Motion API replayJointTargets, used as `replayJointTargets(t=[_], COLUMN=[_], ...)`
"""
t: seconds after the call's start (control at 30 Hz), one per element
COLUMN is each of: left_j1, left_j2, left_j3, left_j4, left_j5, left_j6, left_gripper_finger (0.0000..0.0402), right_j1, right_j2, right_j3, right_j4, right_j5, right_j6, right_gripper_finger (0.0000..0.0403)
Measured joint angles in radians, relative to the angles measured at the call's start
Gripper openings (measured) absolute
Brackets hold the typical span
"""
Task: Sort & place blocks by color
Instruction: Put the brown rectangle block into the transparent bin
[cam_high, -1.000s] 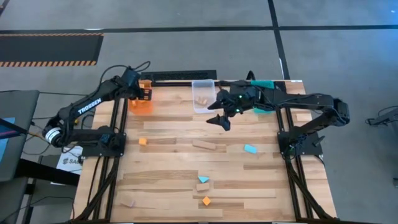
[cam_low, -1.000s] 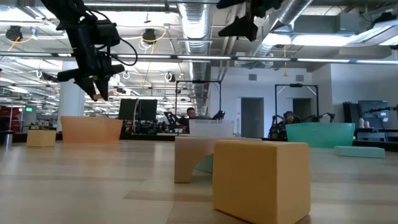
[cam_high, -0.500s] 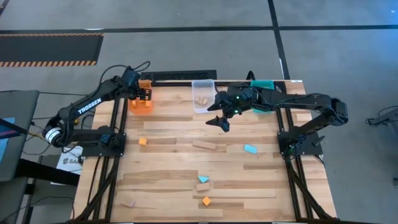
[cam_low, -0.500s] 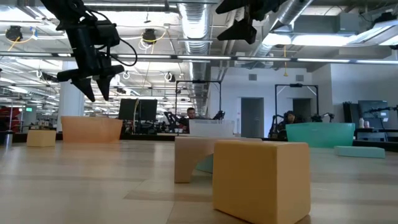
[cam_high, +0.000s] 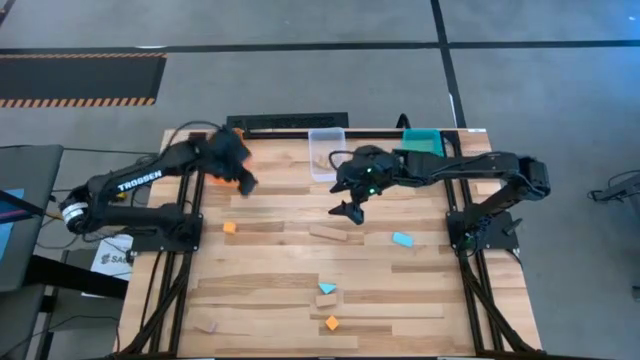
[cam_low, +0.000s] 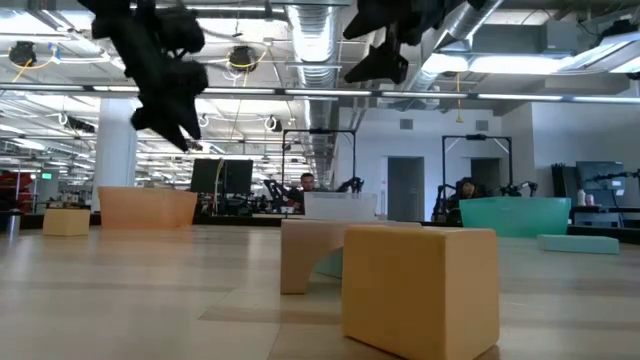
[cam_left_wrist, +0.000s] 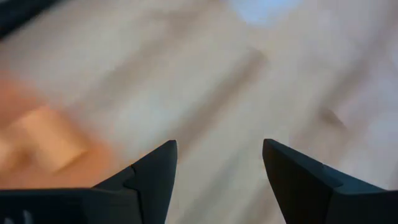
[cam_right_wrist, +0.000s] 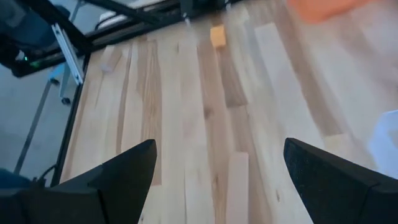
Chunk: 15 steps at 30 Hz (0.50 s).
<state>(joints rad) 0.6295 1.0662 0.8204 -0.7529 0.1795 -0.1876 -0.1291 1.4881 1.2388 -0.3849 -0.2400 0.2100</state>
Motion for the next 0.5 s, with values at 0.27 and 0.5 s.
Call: replayJointTargets(t=[0.27,0.5], left_j1=[-0.4,-0.562], left_j2=[0.01,-0.018], left_j3=[-0.001,-0.003], left_j4=[0.058,0.106], left_j5=[-0.087,-0.277], left_j6=[0.051,0.012], left_gripper_finger=[0.0223,0.0223], right_j1=[0.073,0.13], right_j2=[0.145,0.302], right_j3=[0.0,0.0], right_j4=[-0.086,-0.087], right_j5=[0.079,0.212], right_j6=[-0.093,-0.116], right_gripper_finger=[0.0372,0.0351])
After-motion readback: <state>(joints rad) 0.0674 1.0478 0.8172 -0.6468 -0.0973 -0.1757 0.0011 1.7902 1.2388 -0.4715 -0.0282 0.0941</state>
